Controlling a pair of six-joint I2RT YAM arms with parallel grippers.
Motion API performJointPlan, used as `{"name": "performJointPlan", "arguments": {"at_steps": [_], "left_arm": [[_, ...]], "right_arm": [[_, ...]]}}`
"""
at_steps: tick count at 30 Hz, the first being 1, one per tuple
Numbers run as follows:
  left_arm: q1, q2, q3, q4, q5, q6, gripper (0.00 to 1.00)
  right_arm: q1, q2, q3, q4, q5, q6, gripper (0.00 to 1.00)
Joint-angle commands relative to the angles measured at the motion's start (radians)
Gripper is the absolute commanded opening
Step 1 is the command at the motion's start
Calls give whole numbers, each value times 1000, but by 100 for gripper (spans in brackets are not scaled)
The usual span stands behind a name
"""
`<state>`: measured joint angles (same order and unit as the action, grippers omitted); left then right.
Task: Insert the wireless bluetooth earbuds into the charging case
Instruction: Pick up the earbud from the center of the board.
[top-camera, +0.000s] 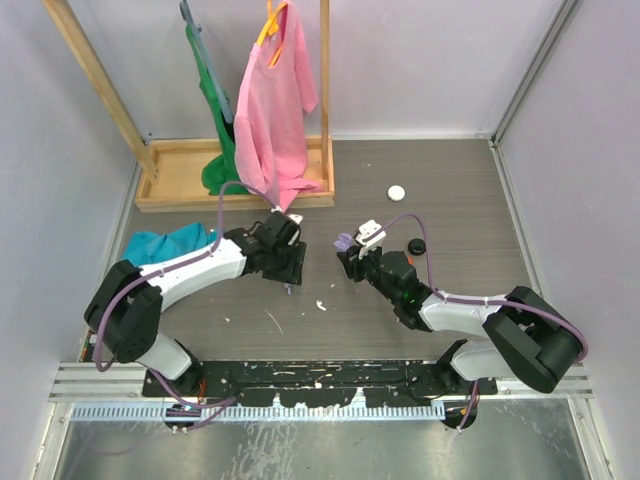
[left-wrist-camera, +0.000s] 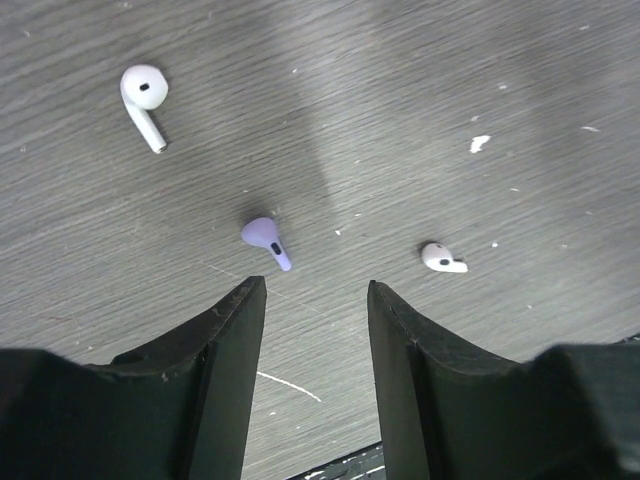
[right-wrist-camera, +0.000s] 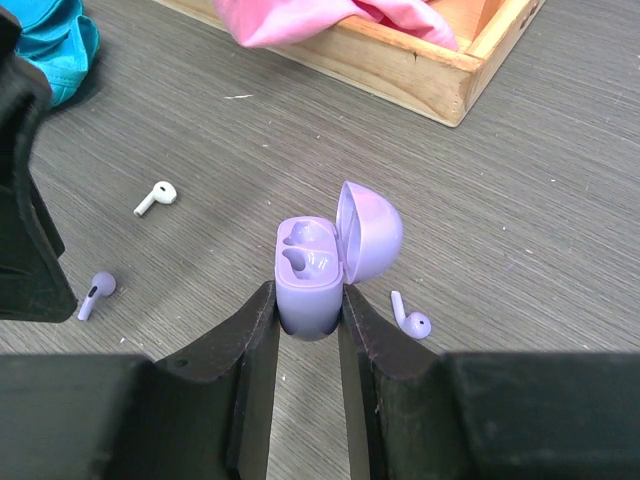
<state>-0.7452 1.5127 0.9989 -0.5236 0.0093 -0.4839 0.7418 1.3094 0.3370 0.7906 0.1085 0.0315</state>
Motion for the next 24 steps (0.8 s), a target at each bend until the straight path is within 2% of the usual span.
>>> {"name": "performJointPlan", "arguments": {"at_steps": [1, 13, 24], "left_arm": [[0, 53, 33, -31, -41, -37, 48], [18, 150, 64, -22, -66, -34, 47], [38, 191, 47, -4, -53, -34, 41]], "right_arm": [[-4, -18, 33, 53, 10, -2, 1], [-4, -27, 26, 62, -9, -5, 1], [-4, -32, 23, 68, -23, -10, 1]]}}
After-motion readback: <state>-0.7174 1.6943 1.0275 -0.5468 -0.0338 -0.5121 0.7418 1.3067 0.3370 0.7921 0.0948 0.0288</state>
